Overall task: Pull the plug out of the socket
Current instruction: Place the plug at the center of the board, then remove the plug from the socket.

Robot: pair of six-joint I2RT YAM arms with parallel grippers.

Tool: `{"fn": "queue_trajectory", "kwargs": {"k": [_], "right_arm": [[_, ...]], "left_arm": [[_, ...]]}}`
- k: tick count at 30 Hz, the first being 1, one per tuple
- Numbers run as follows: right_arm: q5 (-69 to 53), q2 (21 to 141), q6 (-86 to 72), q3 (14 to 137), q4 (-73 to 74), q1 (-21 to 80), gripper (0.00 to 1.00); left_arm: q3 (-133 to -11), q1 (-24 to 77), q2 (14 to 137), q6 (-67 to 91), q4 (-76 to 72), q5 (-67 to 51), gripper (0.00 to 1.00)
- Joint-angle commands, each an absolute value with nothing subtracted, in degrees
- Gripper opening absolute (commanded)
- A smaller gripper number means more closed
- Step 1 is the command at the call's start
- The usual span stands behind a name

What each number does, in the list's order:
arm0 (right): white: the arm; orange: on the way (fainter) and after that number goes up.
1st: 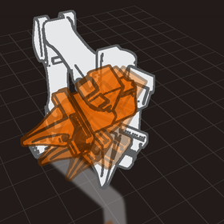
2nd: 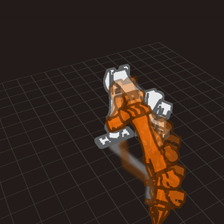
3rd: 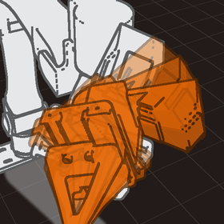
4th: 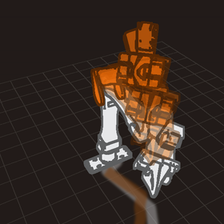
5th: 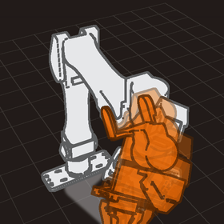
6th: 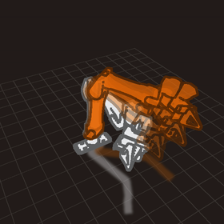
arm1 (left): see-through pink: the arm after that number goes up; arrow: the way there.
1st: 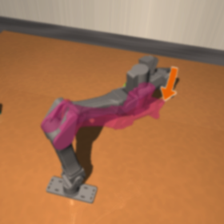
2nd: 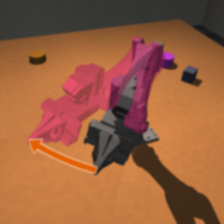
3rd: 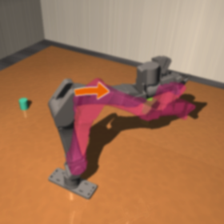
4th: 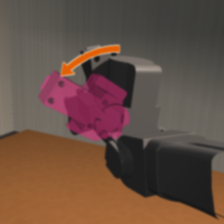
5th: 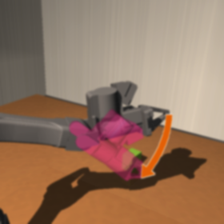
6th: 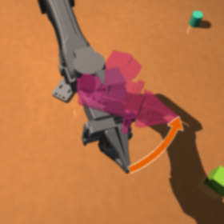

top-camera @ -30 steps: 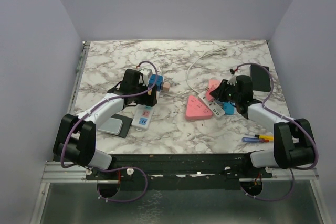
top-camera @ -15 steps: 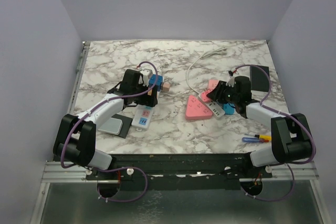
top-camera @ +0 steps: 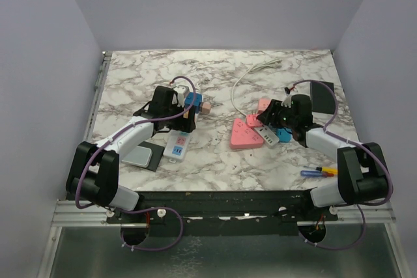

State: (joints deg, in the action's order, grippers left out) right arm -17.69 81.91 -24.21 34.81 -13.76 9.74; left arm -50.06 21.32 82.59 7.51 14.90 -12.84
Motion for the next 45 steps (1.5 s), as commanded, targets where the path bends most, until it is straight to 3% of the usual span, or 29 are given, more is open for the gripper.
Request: {"fn": "queue_trajectory", "kwargs": {"k": [1, 14, 21, 30, 45], "right_arm": [[-16.3, 79.1, -22.0, 34.0, -13.6, 9.5, 0.58], [-23.0, 72.4, -14.9, 34.5, -17.8, 13.5, 0.58], [-23.5, 79.2, -10.2, 40.0, -21.4, 21.5, 0.61], [-26.5, 89.6, -10.1, 46.3, -25.7, 25.9, 0.62], [-29.2, 89.9, -11.9, 40.7, -28.1, 27.5, 0.62]], "left_arm": [[-48.9, 20.9, 80.7, 7.8, 13.7, -12.1, 0.92], [-50.9, 15.1, 78.8, 13.5, 9.5, -16.9, 0.93], [-61.3, 14.6, 86.3, 16.3, 9.4, -18.8, 0.94], [-65.2, 19.4, 93.2, 14.0, 9.9, -10.0, 0.98], [-71.9, 21.9, 100.7, 12.7, 10.6, -3.1, 0.99]]}}
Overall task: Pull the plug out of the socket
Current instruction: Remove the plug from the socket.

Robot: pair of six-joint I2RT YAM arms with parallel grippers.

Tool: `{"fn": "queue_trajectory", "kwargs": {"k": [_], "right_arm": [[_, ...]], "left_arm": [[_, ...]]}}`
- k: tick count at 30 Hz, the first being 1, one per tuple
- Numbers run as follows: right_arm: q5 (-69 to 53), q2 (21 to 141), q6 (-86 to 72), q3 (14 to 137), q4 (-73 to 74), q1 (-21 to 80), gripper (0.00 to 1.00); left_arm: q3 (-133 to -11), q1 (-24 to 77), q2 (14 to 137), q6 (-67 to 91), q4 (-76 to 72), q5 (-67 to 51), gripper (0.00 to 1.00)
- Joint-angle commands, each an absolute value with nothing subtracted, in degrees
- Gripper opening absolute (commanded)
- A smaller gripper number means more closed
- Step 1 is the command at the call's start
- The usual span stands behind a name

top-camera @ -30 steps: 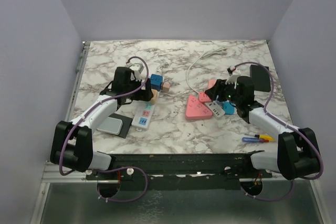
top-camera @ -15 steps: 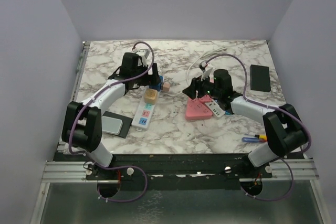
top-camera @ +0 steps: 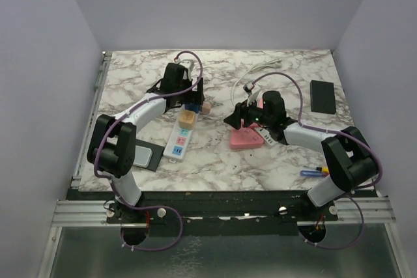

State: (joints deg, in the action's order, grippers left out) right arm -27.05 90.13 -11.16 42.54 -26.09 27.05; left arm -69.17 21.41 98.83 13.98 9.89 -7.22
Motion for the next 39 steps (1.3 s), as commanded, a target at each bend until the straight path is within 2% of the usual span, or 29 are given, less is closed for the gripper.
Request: {"fn": "queue_trajectory", "kwargs": {"k": [1, 4, 6, 12, 14, 20, 25, 39], "right_arm": [[-29.3, 89.9, -12.0, 40.6, -28.2, 27.5, 0.62], [-29.5, 90.3, -11.8, 40.6, -28.2, 27.6, 0.62], [-29.7, 90.6, -11.5, 40.6, -28.2, 27.6, 0.62], [-29.8, 91.0, -10.9, 40.6, -27.9, 27.9, 0.62], [-29.9, 91.4, -10.9, 40.7, -27.9, 28.0, 0.62], [-29.9, 92.1, -11.0, 41.0, -28.3, 28.7, 0.61], [-24.4, 91.0, -7.6, 42.1, -25.5, 31.3, 0.61], [-18.8, 91.6, -2.1, 42.5, -27.7, 37.1, 0.62]], "left_arm": [[-72.4, 22.0, 101.2, 12.6, 10.7, -3.0, 0.99], [-73.7, 22.5, 102.7, 12.2, 11.4, -2.9, 0.98], [-74.2, 22.7, 103.6, 12.1, 11.6, -2.5, 0.94], [-74.5, 23.0, 105.3, 11.7, 11.5, -2.7, 0.67], [-74.5, 23.1, 105.6, 11.5, 11.4, -2.7, 0.63], [-73.1, 23.5, 105.3, 8.8, 11.4, -4.5, 0.42], [-69.1, 24.6, 104.0, 5.7, 11.7, -9.3, 0.32], [-61.3, 27.6, 98.0, 2.9, 15.4, -18.3, 0.2]]}}
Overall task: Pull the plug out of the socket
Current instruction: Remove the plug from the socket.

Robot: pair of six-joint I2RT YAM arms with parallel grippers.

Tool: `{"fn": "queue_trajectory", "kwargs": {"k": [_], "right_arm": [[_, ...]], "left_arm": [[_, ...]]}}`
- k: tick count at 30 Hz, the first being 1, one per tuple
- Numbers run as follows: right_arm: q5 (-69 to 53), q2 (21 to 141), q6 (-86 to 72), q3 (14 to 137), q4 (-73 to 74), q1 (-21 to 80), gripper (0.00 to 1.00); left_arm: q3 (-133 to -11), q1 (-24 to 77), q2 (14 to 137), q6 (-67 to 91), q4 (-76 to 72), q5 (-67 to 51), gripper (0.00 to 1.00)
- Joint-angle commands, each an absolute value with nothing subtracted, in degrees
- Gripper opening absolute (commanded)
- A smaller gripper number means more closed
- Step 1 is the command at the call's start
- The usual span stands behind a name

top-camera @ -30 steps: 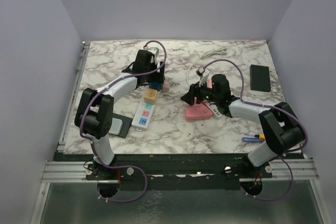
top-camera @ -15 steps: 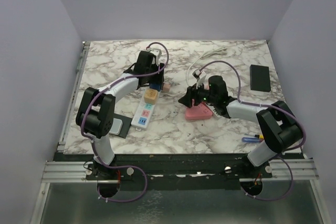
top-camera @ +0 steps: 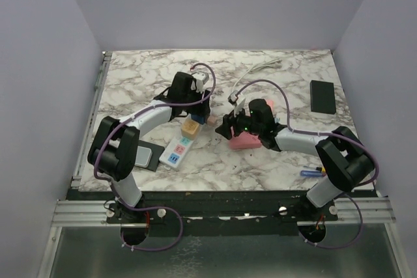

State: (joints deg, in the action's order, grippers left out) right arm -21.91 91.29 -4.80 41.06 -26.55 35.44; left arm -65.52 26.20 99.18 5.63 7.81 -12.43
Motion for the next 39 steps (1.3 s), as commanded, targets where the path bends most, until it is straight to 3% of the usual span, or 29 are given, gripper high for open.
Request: {"fn": "queue_trajectory", "kwargs": {"k": [1, 18, 39], "right_arm": [[-18.5, 92.0, -1.8, 43.2, -26.9, 37.4, 0.61], [-9.9, 93.1, 0.3, 42.7, -26.1, 43.2, 0.64], [-8.2, 100.4, 0.2, 47.0, -28.2, 43.2, 0.57]], "left_arm": [[-60.7, 28.1, 97.7, 2.0, 15.6, -17.9, 0.19], [-64.0, 30.1, 98.9, 0.6, 19.8, -15.3, 0.13], [-64.7, 30.3, 99.7, 0.5, 19.9, -15.4, 0.13]]}}
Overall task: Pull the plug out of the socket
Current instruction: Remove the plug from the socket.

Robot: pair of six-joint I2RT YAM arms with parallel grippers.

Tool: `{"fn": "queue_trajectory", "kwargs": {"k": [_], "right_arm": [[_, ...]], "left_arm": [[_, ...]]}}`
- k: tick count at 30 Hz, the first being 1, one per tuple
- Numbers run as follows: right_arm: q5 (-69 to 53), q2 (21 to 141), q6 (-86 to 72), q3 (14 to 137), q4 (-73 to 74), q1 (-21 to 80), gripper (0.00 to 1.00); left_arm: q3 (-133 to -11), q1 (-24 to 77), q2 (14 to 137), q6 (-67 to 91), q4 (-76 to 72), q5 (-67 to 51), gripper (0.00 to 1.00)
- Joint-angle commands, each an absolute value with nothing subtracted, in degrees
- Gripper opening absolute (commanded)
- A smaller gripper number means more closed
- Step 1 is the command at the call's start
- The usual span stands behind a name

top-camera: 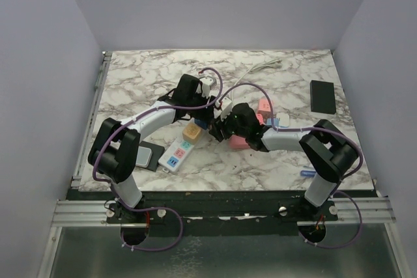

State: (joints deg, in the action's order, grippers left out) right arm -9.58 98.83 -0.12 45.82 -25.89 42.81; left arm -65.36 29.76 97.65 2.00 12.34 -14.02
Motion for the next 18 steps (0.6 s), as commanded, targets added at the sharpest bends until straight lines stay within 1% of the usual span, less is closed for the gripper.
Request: {"fn": "queue_trajectory", "kwargs": {"k": [1, 3, 4, 7, 9, 11, 14, 18], "right_arm": [[-8.3, 100.6, 0.1, 47.1, -28.3, 43.2, 0.57], [-8.5, 100.7, 0.2, 47.4, -28.1, 43.1, 0.56], [-8.6, 100.7, 0.1, 47.5, -28.0, 43.1, 0.54], [-8.6, 100.8, 0.1, 47.5, -28.2, 43.2, 0.44], [-7.9, 100.9, -1.4, 47.1, -28.9, 43.2, 0.38], [-7.4, 100.9, -1.7, 46.6, -29.4, 43.1, 0.37], [-6.9, 100.9, -1.6, 46.5, -29.4, 43.1, 0.27], [-5.9, 100.8, -0.8, 46.3, -29.2, 43.2, 0.12]], "left_arm": [[-64.7, 30.3, 99.7, 0.5, 19.9, -15.5, 0.12], [-64.8, 30.3, 99.8, 0.4, 19.9, -15.5, 0.12], [-64.8, 30.3, 99.8, 0.4, 20.0, -15.4, 0.12], [-65.0, 30.3, 99.9, 0.3, 20.1, -15.5, 0.12], [-65.2, 30.3, 99.9, 0.3, 20.3, -15.3, 0.09], [-65.3, 30.3, 100.0, 0.3, 20.5, -15.2, 0.08], [-65.2, 30.3, 99.9, 0.3, 20.7, -15.2, 0.07], [-65.3, 30.3, 100.2, -1.6, 21.0, -15.3, 0.05]]}}
